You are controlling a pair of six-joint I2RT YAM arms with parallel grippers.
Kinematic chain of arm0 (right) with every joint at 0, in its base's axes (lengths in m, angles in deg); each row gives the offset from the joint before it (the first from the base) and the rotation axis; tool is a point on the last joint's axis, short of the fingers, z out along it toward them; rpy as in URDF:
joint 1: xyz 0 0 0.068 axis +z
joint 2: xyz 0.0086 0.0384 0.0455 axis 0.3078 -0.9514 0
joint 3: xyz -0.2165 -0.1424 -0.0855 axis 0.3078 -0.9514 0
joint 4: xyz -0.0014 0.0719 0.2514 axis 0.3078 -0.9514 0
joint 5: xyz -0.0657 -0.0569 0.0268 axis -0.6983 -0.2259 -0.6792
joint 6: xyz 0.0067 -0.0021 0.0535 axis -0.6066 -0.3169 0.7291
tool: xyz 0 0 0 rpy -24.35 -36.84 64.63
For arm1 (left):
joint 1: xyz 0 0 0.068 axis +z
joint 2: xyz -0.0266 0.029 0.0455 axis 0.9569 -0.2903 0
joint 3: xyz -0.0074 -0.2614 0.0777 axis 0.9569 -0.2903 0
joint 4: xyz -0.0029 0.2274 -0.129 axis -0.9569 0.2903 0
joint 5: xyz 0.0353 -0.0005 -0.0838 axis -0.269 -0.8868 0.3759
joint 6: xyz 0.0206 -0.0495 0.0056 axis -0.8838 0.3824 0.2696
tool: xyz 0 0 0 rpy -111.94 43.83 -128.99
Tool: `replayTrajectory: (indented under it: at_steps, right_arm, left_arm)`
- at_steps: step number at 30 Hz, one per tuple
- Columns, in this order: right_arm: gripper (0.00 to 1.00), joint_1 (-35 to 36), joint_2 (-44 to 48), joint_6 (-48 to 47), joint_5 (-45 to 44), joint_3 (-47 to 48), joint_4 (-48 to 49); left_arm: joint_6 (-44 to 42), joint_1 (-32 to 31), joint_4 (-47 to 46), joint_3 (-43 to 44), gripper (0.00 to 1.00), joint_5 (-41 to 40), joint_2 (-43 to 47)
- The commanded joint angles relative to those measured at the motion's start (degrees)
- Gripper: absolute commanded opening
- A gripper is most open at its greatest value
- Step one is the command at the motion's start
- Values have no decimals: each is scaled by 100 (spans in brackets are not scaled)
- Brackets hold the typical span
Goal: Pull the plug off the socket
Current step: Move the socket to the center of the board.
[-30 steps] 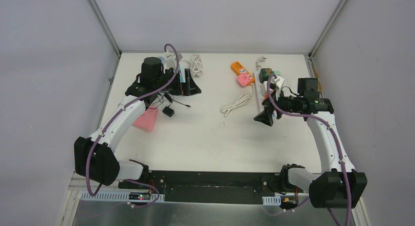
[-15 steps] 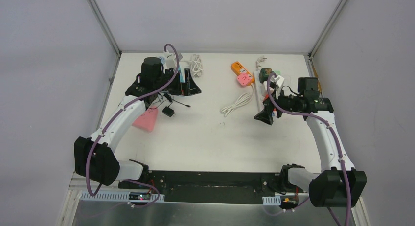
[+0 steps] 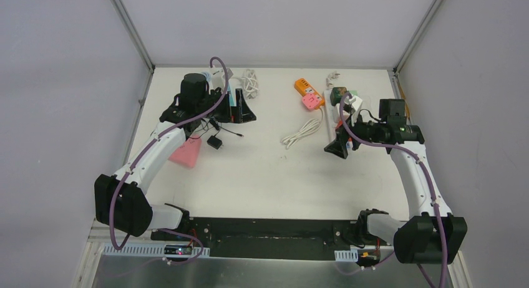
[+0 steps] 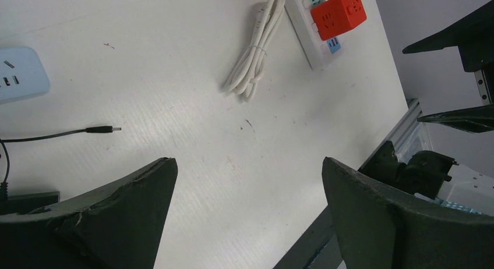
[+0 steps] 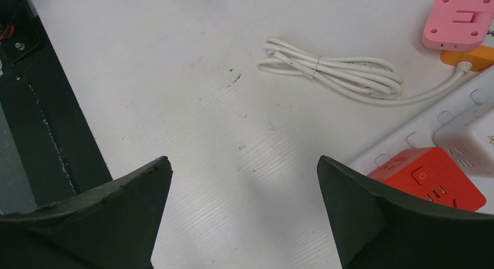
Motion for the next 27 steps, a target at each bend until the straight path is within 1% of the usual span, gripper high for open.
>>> replayTrajectory:
  at_steps: [1,20,27]
  right_arm:
    - [100,-43,6,104,27,-1,203]
    - [100,-43,-29,258,-62,-3,315]
    - [100,-45,-46,688,-312,-24,594]
  left_arm:
    - [-128,-69,-57,189,99,3,31]
    - [-181,-99,-1,206,99,-41,31]
    - [-205,-114,25,215,99,-67,30]
